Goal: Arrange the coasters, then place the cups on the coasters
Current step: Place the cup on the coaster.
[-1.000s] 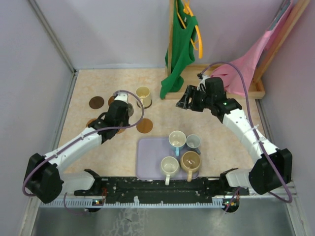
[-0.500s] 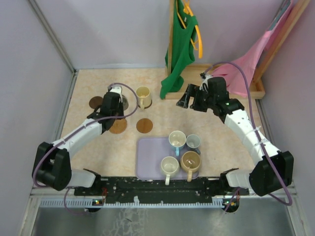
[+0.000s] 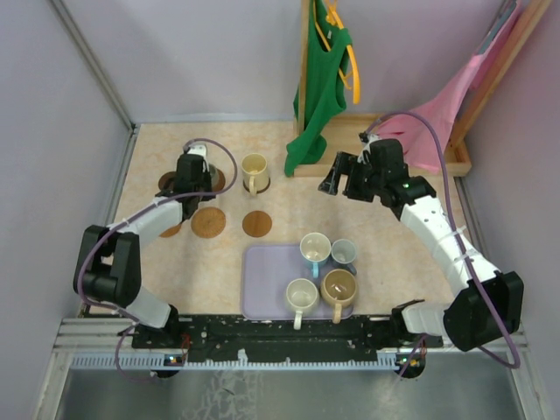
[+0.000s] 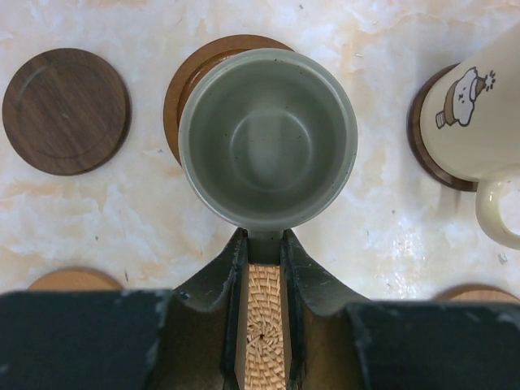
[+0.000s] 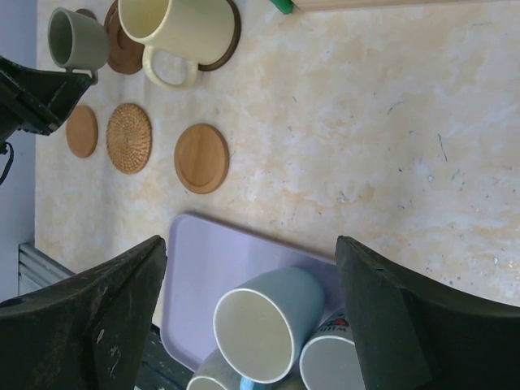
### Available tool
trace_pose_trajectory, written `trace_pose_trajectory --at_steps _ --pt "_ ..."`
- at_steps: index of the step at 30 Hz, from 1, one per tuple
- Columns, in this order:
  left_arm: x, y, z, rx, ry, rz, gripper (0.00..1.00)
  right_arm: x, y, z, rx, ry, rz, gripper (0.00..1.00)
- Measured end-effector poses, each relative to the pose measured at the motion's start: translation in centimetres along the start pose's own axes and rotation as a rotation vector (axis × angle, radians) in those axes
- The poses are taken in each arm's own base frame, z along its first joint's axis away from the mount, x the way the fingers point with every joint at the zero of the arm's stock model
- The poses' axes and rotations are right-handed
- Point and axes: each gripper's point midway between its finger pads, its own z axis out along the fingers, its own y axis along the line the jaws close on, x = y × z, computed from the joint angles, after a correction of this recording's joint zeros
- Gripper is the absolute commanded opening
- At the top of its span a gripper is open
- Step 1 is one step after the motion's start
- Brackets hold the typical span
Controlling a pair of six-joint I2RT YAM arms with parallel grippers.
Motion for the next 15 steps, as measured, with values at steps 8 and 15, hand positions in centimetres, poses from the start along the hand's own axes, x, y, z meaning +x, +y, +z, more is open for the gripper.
trace_pose_trajectory --at_steps 8,15 --pt "-0.1 0.0 1.4 -0.002 -0.009 -0.003 0.0 0.1 -0.6 0.0 0.027 0.001 -0.01 0.85" --pt "-0.5 -0.3 1.3 0.011 -0.018 -0.005 0.0 0.0 -0.6 0.0 0.031 -0.003 -0.01 0.85"
